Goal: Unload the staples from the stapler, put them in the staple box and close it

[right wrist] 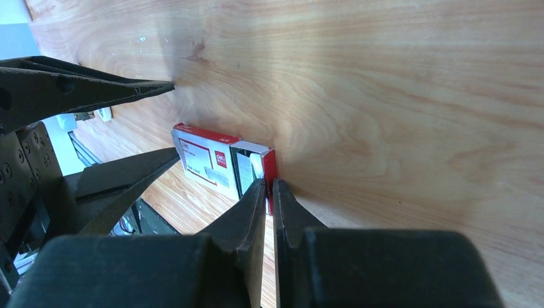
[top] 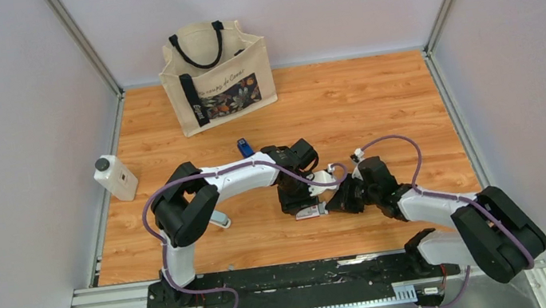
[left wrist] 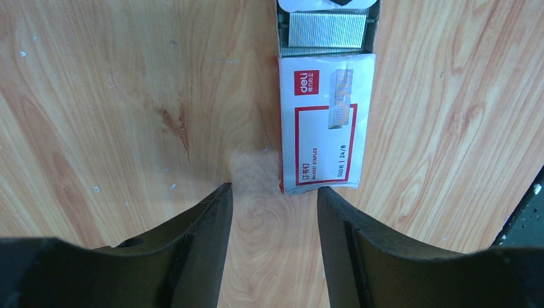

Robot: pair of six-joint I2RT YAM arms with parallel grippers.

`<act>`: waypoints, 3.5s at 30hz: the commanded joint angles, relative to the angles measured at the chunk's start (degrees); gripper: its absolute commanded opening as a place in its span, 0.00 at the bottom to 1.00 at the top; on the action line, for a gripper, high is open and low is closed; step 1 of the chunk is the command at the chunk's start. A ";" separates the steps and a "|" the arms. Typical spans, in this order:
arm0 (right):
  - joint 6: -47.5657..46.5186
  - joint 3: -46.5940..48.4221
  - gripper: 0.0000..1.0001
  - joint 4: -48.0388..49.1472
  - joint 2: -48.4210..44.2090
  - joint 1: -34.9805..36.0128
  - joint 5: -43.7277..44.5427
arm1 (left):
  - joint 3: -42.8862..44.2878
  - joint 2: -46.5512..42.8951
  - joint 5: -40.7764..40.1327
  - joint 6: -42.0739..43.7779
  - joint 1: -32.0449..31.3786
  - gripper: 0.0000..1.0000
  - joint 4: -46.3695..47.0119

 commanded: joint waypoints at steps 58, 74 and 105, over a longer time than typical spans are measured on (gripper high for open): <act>3.54 -2.04 0.44 -6.56 -5.04 4.40 3.37 | 1.43 -2.00 11.38 -2.75 -2.21 0.88 -1.07; 4.51 -2.57 0.44 -9.99 -9.09 4.48 2.31 | -1.21 1.26 -10.16 -6.19 -4.32 0.88 11.77; -14.65 27.13 1.00 -41.71 -17.62 3.52 16.63 | 11.11 -34.31 7.33 -9.17 20.19 0.90 -20.66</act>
